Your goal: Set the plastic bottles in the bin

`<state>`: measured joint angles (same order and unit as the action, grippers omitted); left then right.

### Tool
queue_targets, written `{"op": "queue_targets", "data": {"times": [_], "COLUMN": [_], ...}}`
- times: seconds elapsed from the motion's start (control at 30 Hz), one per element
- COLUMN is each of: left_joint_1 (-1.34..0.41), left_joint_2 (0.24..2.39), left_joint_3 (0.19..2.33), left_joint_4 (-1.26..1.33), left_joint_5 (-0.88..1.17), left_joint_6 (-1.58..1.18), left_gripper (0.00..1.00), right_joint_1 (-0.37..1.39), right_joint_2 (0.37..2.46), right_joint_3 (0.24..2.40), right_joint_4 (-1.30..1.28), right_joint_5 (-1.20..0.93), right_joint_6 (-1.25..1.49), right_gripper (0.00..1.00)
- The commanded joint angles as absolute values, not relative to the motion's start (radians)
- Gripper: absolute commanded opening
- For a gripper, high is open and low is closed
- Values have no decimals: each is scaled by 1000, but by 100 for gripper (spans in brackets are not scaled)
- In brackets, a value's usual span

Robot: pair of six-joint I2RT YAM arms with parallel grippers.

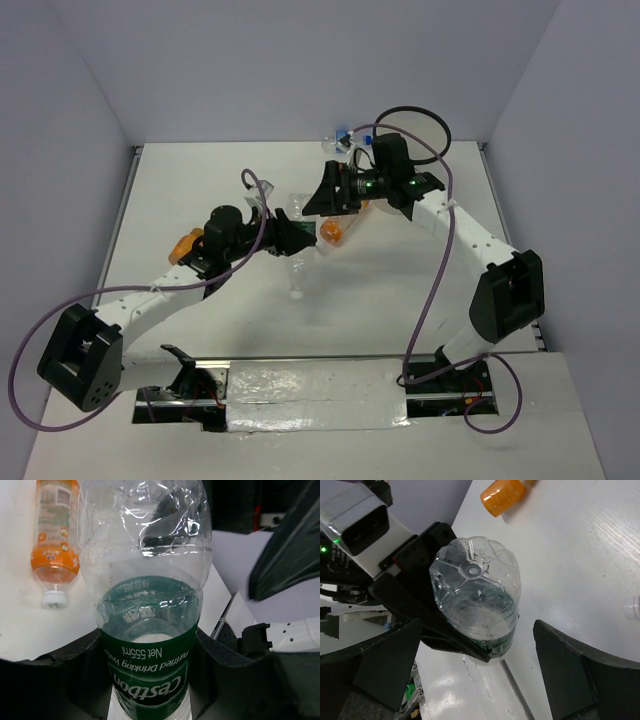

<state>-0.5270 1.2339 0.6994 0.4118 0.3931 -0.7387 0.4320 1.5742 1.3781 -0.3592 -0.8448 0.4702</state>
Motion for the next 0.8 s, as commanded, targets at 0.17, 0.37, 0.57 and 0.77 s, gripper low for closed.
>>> {"op": "queue_targets", "data": {"times": [0.17, 0.37, 0.57, 0.77], "left_joint_1": [-528, -532, -532, -532], "left_joint_2": [1207, 1213, 1216, 1218], "left_joint_3": [712, 721, 726, 729], "left_joint_4": [534, 520, 506, 486], "left_joint_5": [449, 459, 456, 439], "left_joint_6": [-756, -759, -759, -759], "left_gripper": [37, 41, 44, 47], "right_joint_1": [515, 528, 532, 535], "right_joint_2": [1624, 1677, 1697, 1684], "right_joint_3": [1417, 1477, 1505, 1505], "right_joint_4": [-279, -256, -233, -207], "right_joint_5": [-766, -753, -762, -787], "right_joint_6": [508, 509, 492, 468], "right_gripper": [100, 97, 72, 34]}}
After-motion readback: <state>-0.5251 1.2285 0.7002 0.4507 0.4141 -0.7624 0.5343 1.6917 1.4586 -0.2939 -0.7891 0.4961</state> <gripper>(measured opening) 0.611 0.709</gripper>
